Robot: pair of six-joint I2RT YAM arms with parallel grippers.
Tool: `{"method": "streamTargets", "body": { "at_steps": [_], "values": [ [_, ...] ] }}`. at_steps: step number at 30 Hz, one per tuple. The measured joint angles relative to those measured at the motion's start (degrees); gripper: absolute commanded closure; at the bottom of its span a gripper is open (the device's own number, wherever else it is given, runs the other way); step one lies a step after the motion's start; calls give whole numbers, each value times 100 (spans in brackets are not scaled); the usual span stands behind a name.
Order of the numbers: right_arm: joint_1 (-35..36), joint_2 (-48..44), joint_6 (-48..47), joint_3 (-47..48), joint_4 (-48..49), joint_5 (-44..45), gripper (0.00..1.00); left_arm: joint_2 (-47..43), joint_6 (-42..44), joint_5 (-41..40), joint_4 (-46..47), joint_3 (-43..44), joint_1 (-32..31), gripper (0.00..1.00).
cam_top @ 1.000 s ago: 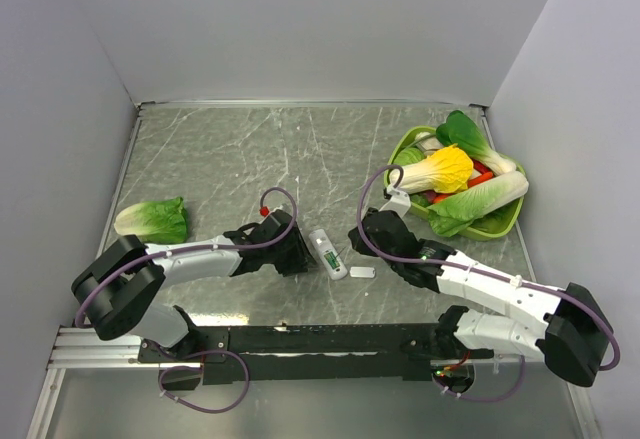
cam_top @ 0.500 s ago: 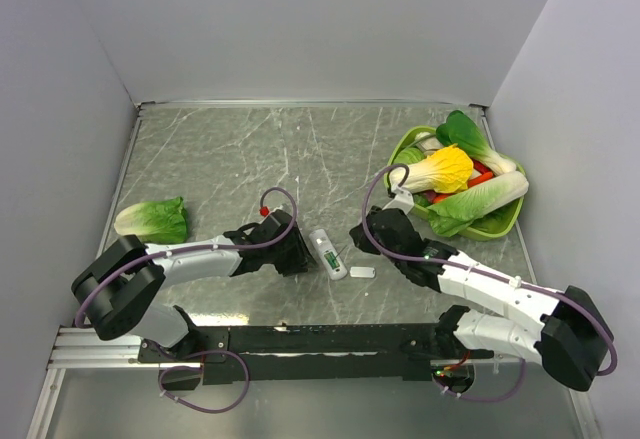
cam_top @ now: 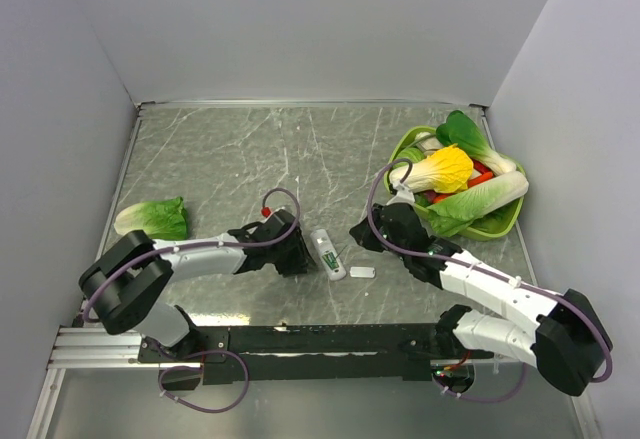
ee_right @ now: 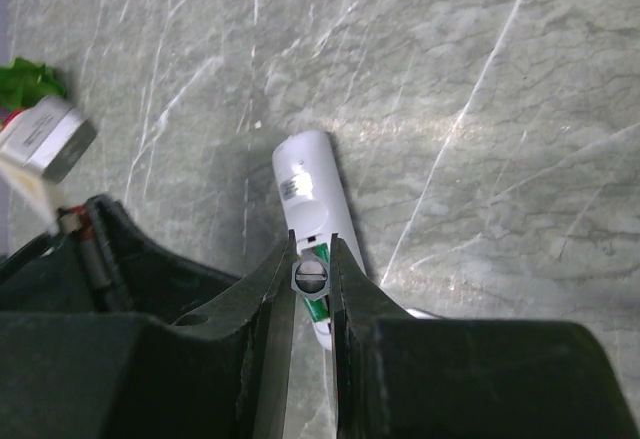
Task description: Unload the batteries from the remote control
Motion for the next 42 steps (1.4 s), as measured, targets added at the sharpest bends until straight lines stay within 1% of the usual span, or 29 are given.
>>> {"method": "streamTargets", "body": {
  "at_steps": [4, 10, 20, 27, 30, 35, 42],
  "values": [
    [0, -216, -74, 2, -144, -120, 100, 291, 90, 13, -72, 177, 37, 61],
    [2, -317, -127, 7, -273, -199, 100, 413, 98, 70, 37, 245, 55, 62],
    [2, -332, -142, 7, -291, -225, 100, 433, 98, 61, 66, 260, 55, 62],
    [2, -632, -295, 7, -474, -179, 100, 417, 92, 48, 79, 240, 55, 61],
    [2, -793, -538, 7, -509, -188, 100, 361, 103, -20, 26, 234, 61, 60],
    [2, -896, -1274, 122, -433, -369, 100, 162, 190, -76, -177, 243, 179, 59],
    [4, -894, -2055, 195, -260, -514, 100, 140, 409, -63, -315, 516, 306, 59]
  ]
}}
